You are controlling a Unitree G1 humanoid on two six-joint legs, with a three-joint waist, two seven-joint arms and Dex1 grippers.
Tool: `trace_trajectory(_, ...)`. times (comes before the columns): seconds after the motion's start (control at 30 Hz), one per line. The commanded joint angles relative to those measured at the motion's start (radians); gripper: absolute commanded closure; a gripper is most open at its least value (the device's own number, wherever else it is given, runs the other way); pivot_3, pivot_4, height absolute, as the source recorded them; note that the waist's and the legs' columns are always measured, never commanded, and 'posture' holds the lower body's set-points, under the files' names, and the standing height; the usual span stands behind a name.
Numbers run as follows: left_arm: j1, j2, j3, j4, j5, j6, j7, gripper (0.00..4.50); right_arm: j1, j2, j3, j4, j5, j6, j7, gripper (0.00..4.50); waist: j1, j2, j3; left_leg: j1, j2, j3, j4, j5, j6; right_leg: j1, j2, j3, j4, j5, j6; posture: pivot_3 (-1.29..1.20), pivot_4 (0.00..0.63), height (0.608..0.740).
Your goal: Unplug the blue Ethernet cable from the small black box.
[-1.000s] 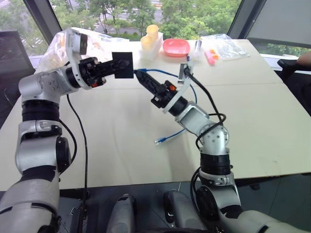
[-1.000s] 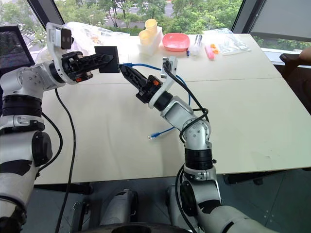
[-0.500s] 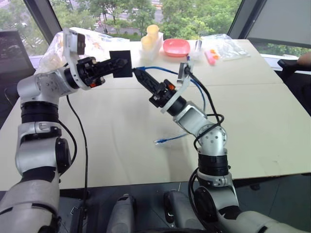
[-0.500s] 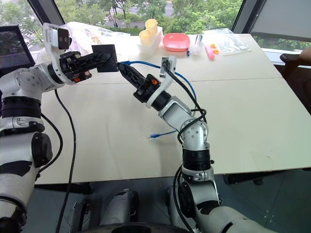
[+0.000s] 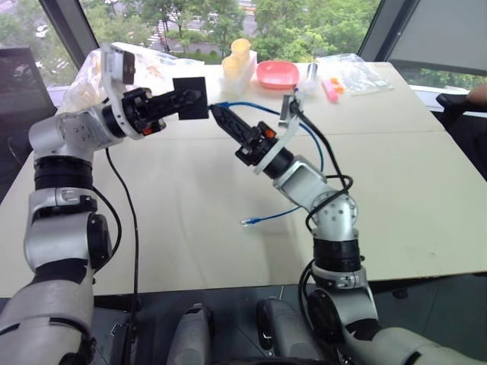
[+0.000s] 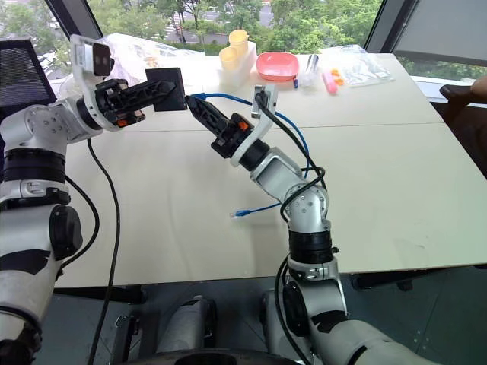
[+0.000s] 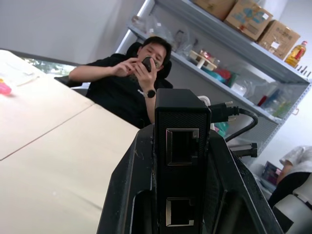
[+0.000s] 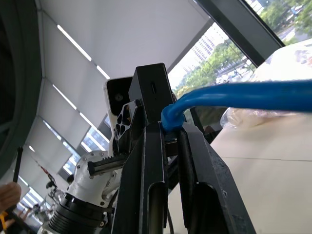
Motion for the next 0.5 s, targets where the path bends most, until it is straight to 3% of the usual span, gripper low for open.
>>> trace_trajectory(0.03,-0.014,0.078,0.061,0.008,-0.009,-0.020,0.004,3.98,0.041,-0.088,-0.181,0.004,0.043,-0.046,-0.043,4.48,-0.001,0.000,0.000,0.000,0.000,0.000,0.000,0.000,0.000,0.000,0.000,0.000,0.000,0.000,0.000,0.00,0.150,0.740)
trace_trajectory(0.37,-0.005,0.044,0.142,-0.024,-0.129,0.043,0.100,3.98,0.057,-0.009,-0.242,0.027,0.389,-0.083,-0.153,4.48,-0.002,0.000,0.000,0.000,0.000,0.000,-0.001,0.000,0.000,0.000,0.000,0.000,0.000,0.000,0.000,0.00,0.150,0.740)
trace_trajectory(0.5,0.020,0.030,0.155,-0.064,-0.176,0.091,0.153,3.98,0.083,-0.007,-0.227,0.021,0.395,-0.102,-0.143,4.48,-0.001,0.000,0.000,0.000,0.000,0.000,-0.001,0.000,0.000,0.000,0.000,0.000,0.000,0.000,0.000,0.00,0.150,0.740)
